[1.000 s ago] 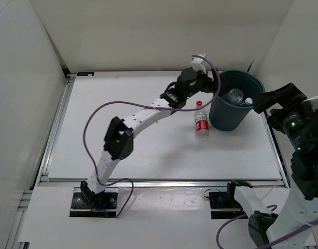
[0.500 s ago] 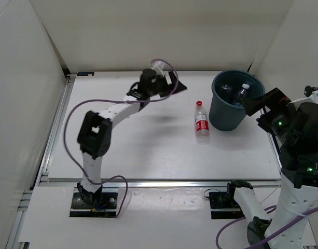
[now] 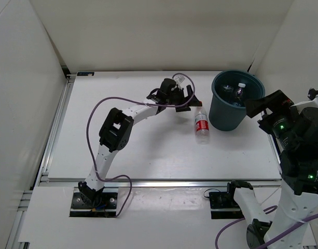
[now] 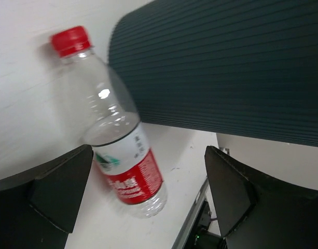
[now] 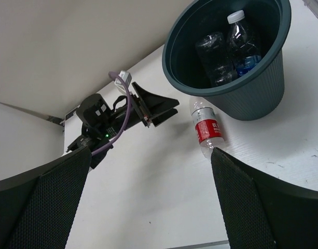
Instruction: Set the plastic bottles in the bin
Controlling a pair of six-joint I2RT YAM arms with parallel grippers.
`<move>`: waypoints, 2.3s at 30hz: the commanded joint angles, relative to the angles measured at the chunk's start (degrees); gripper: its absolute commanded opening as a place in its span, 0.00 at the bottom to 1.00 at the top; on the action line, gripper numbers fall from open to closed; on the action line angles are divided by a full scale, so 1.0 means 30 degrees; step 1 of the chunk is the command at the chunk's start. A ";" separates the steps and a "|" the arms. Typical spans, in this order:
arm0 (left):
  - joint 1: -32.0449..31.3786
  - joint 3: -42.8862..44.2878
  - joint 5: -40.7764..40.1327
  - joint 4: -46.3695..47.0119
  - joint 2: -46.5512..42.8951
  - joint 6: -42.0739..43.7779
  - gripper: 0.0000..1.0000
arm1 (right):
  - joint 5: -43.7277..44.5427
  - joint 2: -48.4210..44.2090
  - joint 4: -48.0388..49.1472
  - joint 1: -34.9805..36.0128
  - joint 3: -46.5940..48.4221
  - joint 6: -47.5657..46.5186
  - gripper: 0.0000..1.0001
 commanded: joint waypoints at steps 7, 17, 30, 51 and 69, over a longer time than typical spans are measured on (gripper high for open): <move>-0.1505 0.1815 0.0225 -0.1079 0.1995 -0.0835 1.00 | 0.0663 -0.0193 -0.0539 -0.0058 0.0909 -0.0652 1.00; -0.1857 0.1815 0.0457 -0.1638 0.3022 -0.1189 1.00 | 0.1015 -0.0544 -0.1155 -0.0058 0.0880 -0.0828 1.00; -0.1419 -0.4769 0.0988 -0.1638 -0.0897 0.0153 0.52 | 0.1570 -0.0894 -0.1156 -0.0058 -0.0115 -0.0537 1.00; -0.1179 1.4852 -0.2909 -0.2871 0.1116 0.3147 0.44 | 0.1574 -0.0576 -0.0570 -0.0058 0.1461 -0.0300 1.00; -0.3847 1.2688 -0.4816 -0.1954 0.1970 0.6802 1.00 | 0.1745 0.0188 -0.3646 -0.0058 0.6448 -0.1065 1.00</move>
